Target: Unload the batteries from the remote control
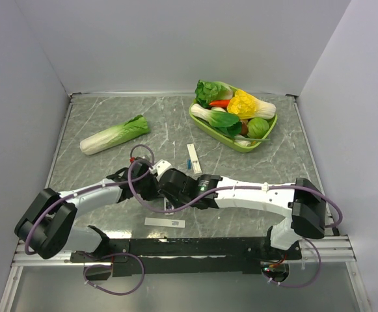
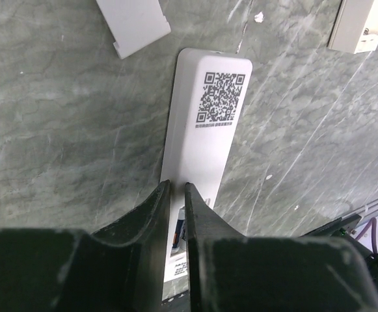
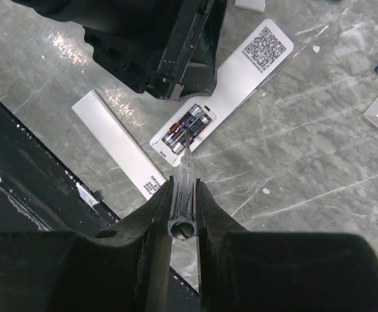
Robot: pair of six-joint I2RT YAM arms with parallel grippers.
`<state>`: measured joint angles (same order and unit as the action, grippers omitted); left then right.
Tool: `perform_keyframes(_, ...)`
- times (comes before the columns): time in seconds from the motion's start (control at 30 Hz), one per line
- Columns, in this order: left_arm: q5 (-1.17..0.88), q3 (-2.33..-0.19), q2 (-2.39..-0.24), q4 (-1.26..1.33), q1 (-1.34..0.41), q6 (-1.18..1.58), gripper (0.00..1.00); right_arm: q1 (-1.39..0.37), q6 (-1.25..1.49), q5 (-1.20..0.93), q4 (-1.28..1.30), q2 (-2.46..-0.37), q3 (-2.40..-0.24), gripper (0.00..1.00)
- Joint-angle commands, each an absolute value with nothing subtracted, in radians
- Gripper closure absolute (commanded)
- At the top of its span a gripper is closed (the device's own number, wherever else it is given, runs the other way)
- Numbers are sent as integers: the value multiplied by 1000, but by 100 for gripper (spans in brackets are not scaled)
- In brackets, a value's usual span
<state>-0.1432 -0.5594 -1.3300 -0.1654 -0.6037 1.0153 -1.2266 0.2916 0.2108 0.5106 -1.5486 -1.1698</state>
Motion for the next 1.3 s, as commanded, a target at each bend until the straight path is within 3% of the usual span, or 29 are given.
perform_keyframes(0.0, -160, -545, -1345, -140, -601, 1028, 82, -1252, 308, 275, 554, -1611, -1219, 100)
perform_keyframes(0.63, -193, -514, -1399, -107, -600, 1045, 89, -1267, 347, 275, 345, -1625, -1078, 100)
perform_keyframes(0.97, -193, -526, -1394, -130, -591, 1034, 90, -1269, 416, 322, 127, -1370, -743, 100)
perform_keyframes(1.27, -193, -538, -1428, -126, -591, 1035, 91, -1256, 443, 310, 5, -1284, -620, 100)
